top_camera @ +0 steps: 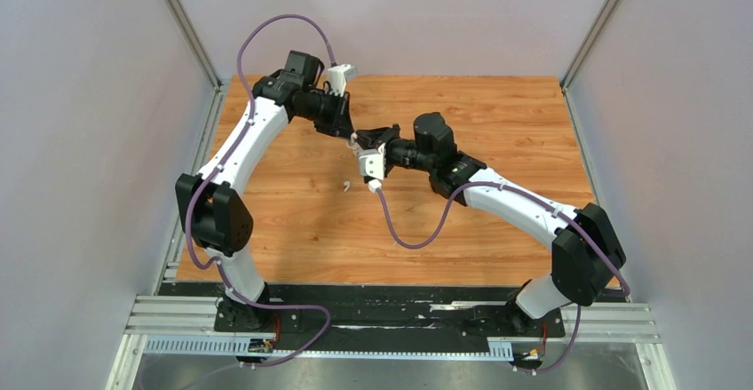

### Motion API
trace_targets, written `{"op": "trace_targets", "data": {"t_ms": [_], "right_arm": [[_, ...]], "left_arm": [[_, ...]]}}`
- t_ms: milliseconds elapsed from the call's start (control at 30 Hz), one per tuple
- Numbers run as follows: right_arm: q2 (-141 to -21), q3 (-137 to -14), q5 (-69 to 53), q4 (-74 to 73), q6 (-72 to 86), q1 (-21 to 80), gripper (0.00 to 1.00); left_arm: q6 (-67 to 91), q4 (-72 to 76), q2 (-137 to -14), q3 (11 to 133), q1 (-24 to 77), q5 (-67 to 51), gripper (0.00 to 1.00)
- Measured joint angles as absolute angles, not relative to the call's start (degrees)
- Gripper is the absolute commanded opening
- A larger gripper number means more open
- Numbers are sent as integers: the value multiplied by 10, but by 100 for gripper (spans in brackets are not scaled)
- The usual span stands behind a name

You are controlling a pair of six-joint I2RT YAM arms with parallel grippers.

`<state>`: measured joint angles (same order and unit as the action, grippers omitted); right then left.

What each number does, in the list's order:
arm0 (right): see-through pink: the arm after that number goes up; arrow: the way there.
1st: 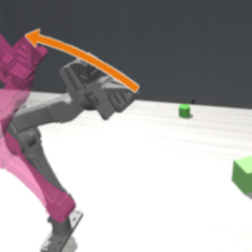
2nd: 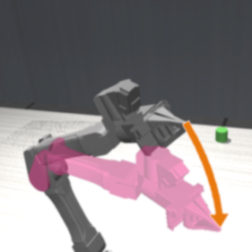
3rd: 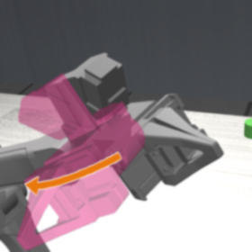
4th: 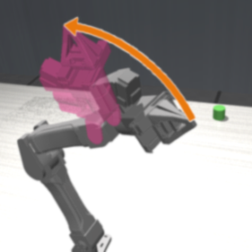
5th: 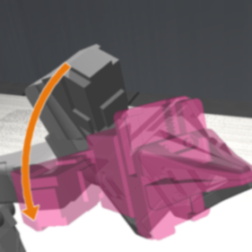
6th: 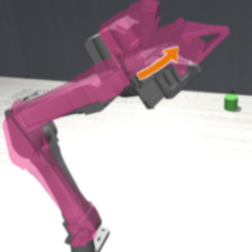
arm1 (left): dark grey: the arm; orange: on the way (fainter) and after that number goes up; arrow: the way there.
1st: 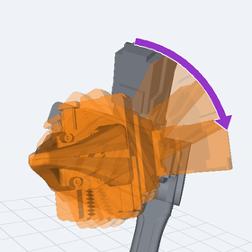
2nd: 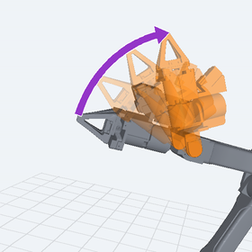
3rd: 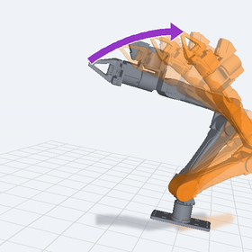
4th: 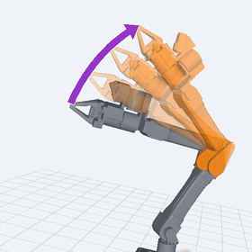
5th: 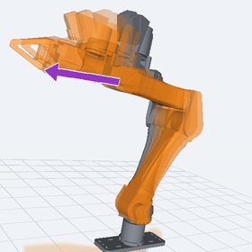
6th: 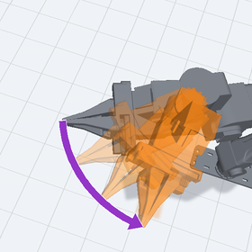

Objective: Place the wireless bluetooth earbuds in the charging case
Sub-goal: Place the earbud in the charging case.

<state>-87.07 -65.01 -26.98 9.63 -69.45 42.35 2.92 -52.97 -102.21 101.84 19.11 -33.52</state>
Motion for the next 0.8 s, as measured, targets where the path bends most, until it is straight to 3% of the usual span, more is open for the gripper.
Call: {"op": "trace_targets", "data": {"t_ms": [800], "right_arm": [[-871, -645, -287, 80, -766, 423, 0]], "left_arm": [[-34, -522, -978, 1013, 202, -330, 0]]}}
